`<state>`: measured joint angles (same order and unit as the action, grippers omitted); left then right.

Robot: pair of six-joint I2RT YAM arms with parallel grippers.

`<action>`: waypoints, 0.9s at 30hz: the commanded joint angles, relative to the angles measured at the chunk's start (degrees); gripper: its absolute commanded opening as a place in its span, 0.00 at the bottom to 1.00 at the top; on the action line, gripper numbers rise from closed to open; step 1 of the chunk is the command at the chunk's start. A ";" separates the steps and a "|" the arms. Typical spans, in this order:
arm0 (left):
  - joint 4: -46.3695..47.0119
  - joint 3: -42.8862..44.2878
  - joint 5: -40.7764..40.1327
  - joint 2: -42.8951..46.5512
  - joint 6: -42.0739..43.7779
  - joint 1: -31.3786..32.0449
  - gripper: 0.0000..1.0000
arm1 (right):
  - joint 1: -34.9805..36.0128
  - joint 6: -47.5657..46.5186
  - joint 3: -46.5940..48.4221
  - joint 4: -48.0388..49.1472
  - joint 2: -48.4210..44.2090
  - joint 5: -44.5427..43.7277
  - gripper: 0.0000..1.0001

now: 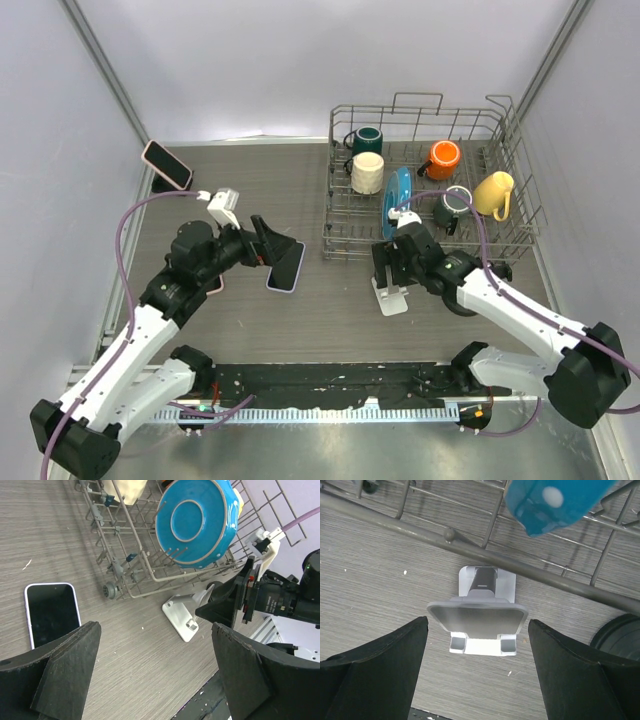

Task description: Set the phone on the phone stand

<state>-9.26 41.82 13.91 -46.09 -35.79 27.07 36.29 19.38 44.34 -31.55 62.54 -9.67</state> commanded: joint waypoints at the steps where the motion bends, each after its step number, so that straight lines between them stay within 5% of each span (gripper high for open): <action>1: -1.72 1.33 -0.37 2.31 1.42 0.26 0.96 | 1.23 -1.01 1.10 3.07 1.79 -6.22 0.87; 8: -11.21 3.70 -7.58 4.25 2.66 0.26 0.96 | 4.83 1.98 0.75 5.62 4.34 -12.82 0.86; 11: -13.94 4.41 -9.95 4.16 2.74 0.26 0.95 | 7.38 3.91 0.93 6.85 6.27 -16.76 0.75; 14: -16.58 4.93 -12.76 3.72 2.39 0.26 0.95 | 9.67 6.98 1.72 6.76 6.80 -19.67 0.45; 15: -17.37 5.02 -13.38 3.20 1.52 0.26 0.94 | 11.33 7.69 1.80 7.46 6.54 -19.86 0.28; 18: -19.31 5.02 -16.81 -0.12 0.99 0.26 0.95 | 13.88 11.55 2.94 8.69 6.62 -18.37 0.01; 24: -25.36 11.16 -14.44 -16.29 1.33 0.79 0.92 | 22.67 19.80 8.31 12.81 11.98 -18.10 0.01; 27: -27.04 14.93 -21.01 -25.61 3.09 5.44 0.93 | 26.63 22.36 9.10 15.11 14.43 -20.20 0.01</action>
<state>-31.73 51.62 -1.48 -64.31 -34.46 28.36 59.00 34.76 49.98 -23.22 75.20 -26.52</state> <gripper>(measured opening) 0.925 0.721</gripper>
